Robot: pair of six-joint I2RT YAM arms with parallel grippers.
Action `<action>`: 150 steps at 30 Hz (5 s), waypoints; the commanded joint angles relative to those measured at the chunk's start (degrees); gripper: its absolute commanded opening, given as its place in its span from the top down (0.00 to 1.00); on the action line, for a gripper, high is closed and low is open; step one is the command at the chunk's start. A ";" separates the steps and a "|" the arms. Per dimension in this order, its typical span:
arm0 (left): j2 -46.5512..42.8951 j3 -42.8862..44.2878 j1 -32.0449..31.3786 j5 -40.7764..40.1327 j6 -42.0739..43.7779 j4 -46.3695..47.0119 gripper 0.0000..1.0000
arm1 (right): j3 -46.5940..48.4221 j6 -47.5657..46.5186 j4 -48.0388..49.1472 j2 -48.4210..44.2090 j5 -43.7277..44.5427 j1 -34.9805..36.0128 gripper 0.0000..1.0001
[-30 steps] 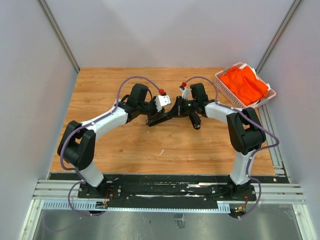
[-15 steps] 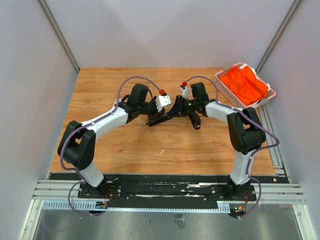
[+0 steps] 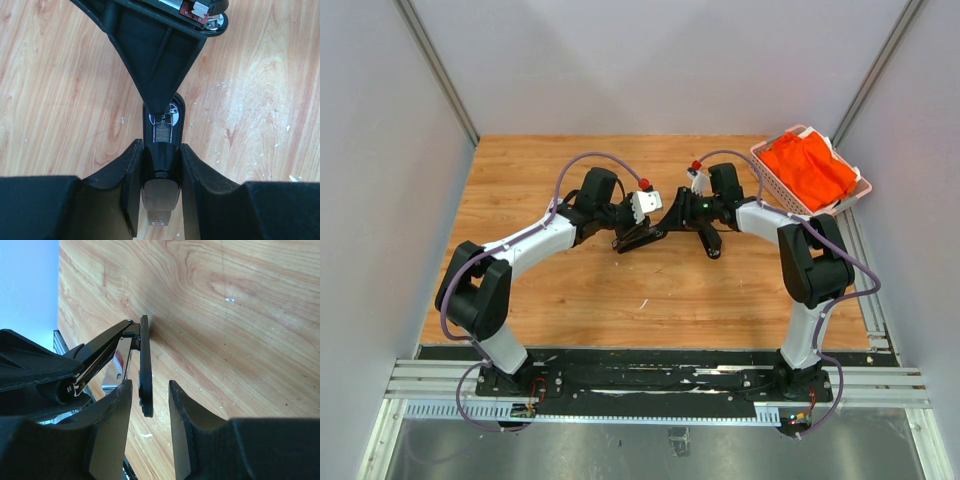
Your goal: Unload the staples from the stapler
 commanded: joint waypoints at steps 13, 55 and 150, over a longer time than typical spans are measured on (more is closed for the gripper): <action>1.11 0.71 -0.13 2.24 -1.16 -0.73 1.00 | -0.46 3.78 2.39 -1.15 -3.62 -2.54 0.55; 1.27 0.19 -0.13 1.08 -2.55 1.16 1.00 | -2.18 5.16 1.22 -3.32 -0.87 -0.29 0.62; 0.34 -2.30 3.54 5.43 -4.05 2.11 1.00 | -5.76 5.35 10.73 7.17 -10.66 -4.43 1.00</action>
